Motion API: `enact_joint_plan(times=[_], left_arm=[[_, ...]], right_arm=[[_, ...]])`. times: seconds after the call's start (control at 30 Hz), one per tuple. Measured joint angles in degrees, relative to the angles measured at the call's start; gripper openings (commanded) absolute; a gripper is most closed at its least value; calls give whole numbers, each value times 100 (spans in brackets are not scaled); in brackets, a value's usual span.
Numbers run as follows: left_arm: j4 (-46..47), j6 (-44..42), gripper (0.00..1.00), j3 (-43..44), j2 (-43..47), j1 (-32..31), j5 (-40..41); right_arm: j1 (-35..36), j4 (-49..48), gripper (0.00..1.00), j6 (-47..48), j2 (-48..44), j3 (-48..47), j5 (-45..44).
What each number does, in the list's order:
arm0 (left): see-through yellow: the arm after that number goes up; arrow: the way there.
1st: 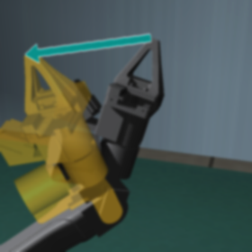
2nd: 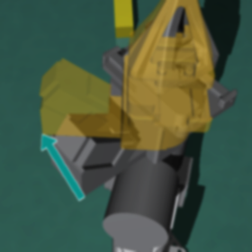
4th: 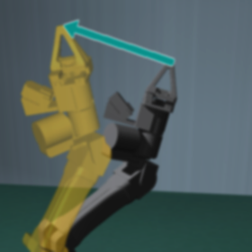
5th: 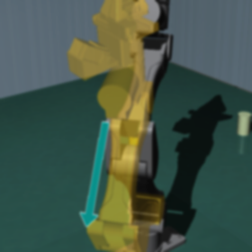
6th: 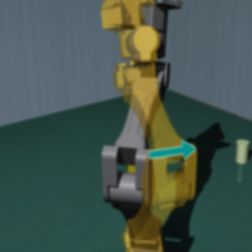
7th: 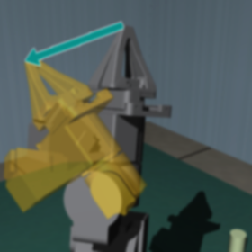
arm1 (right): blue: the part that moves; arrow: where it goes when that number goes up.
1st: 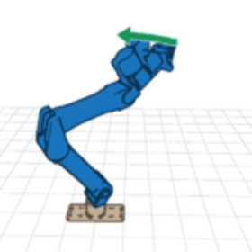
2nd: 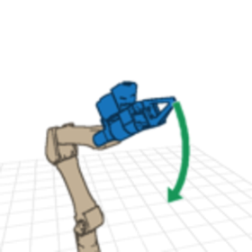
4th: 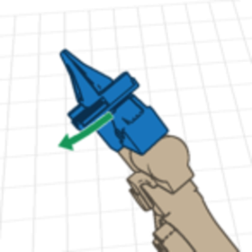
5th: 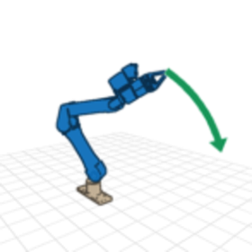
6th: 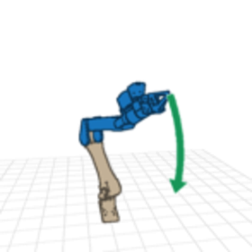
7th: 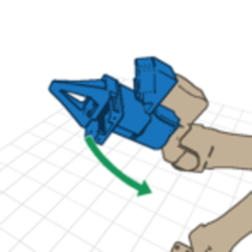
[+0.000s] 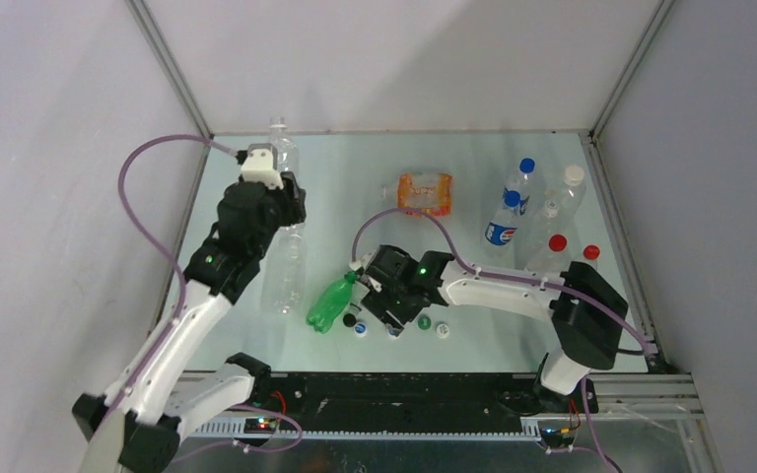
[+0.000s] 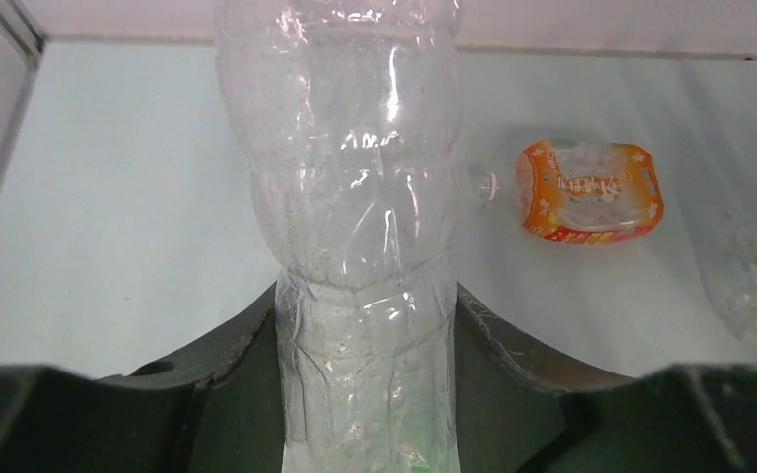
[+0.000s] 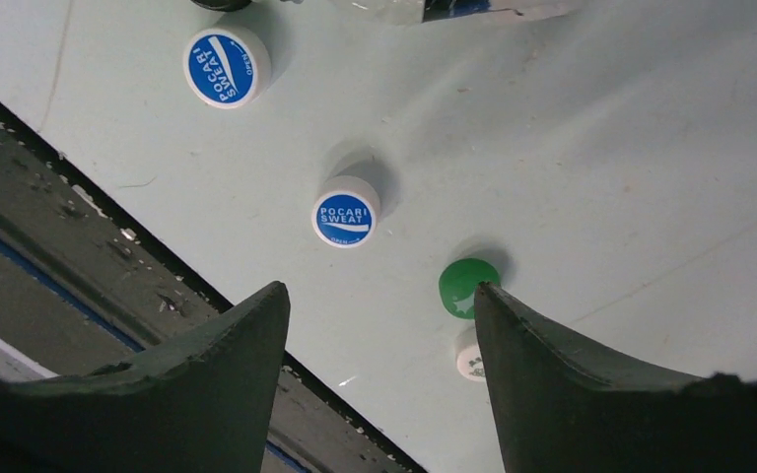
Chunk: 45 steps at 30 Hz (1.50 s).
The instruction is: Screw on the bottle caps
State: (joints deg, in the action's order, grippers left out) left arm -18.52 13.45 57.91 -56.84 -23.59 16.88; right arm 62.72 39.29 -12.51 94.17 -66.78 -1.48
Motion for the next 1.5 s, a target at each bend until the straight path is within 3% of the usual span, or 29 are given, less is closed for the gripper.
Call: enact_joint_plan(times=[0.13, 0.53, 1.07, 1.33, 1.5], left_arm=[[203, -723, 33, -422, 846, 2, -284], [949, -2140, 34, -1814, 2424, 4, -1014], [1097, -2903, 32, -2225, 2671, 4, -1696], [1014, -3178, 25, -2312, 2680, 4, -2079], [874, -3285, 22, -2312, 2542, 7, -2492]], right_arm=[[72, 7, 63, 35, 330, -46, 109], [221, -83, 56, 33, 984, -203, 267], [387, -151, 43, -59, 1362, -293, -72], [382, -173, 21, -46, 1325, -295, -199], [282, -164, 20, 20, 855, -293, -173]])
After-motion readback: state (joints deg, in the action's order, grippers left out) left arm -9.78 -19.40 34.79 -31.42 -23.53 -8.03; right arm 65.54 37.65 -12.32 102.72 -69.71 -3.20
